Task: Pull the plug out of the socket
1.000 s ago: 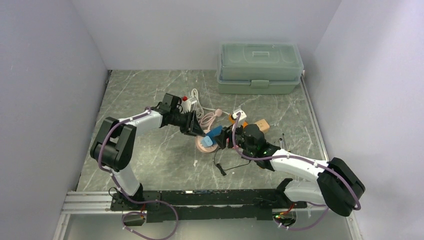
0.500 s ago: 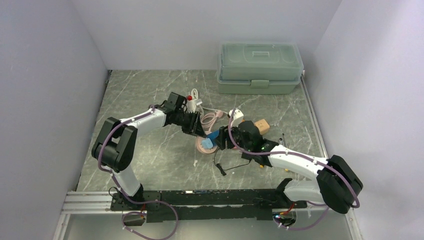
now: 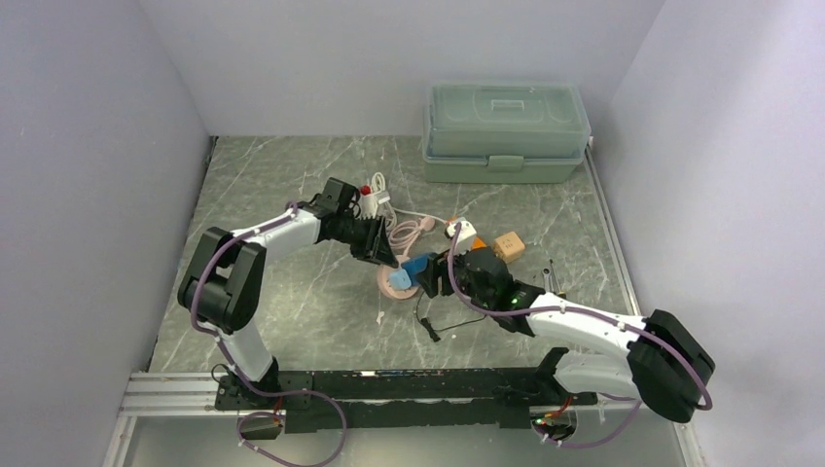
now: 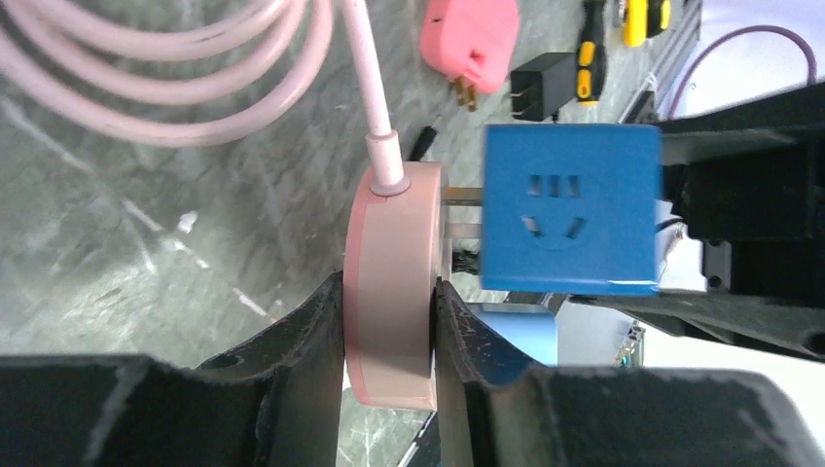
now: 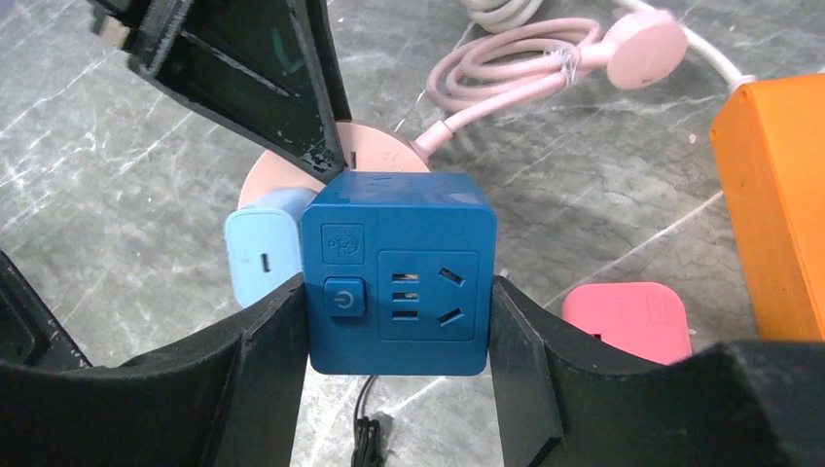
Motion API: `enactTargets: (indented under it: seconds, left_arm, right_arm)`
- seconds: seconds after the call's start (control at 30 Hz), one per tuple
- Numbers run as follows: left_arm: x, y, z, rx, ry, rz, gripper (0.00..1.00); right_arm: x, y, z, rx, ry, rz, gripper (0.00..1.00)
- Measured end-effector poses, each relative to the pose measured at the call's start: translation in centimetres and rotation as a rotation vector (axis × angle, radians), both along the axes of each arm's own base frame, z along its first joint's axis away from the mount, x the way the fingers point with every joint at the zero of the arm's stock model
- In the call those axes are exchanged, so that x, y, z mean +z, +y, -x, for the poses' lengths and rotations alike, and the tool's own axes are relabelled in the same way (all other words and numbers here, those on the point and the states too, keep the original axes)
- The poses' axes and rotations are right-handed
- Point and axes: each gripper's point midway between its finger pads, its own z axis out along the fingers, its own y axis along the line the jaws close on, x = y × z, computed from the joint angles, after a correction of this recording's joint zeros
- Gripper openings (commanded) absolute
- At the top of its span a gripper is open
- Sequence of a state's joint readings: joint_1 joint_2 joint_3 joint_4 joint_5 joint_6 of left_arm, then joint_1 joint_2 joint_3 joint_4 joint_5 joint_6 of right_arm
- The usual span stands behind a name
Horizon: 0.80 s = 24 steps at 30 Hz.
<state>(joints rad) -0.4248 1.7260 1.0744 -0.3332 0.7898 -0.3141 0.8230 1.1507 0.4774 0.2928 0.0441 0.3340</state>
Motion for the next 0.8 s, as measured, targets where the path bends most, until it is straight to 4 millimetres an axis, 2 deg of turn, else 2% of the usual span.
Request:
enactTargets:
  seconds: [0.17,0.3,0.5,0.6,0.7,0.8]
  left_arm:
    - [-1.9,1.5,-0.6,0.05,0.02,-0.087,0.0]
    - [-2.1,2.1,-0.8,0.068,0.024,-0.103,0.0]
    - [-1.9,2.0,-0.8,0.061,0.016,-0.097,0.0]
    - [-1.6,2.0,-0.8,0.048,-0.007,-0.088,0.0]
    - [-0.9,1.9,-0.7,0.039,-0.035,-0.071,0.0]
    - [0.7,2.0,-1.0,0.038,-0.07,-0.032,0.0]
  right_arm:
    - [1.8,0.3,0.8,-0.007,-0.055,-0.027,0.0]
    - [3.8,0.2,0.8,-0.028,-0.092,-0.07,0.0]
    - [6.4,0.1,-0.7,-0.082,-0.116,-0.086,0.0]
    - [7.3,-0.7,-2.5,-0.132,-0.106,-0.079,0.0]
    - [6.9,-2.1,-5.1,-0.201,-0.07,-0.044,0.0]
    - [4.6,-3.8,-7.2,-0.261,0.005,0.022,0.0]
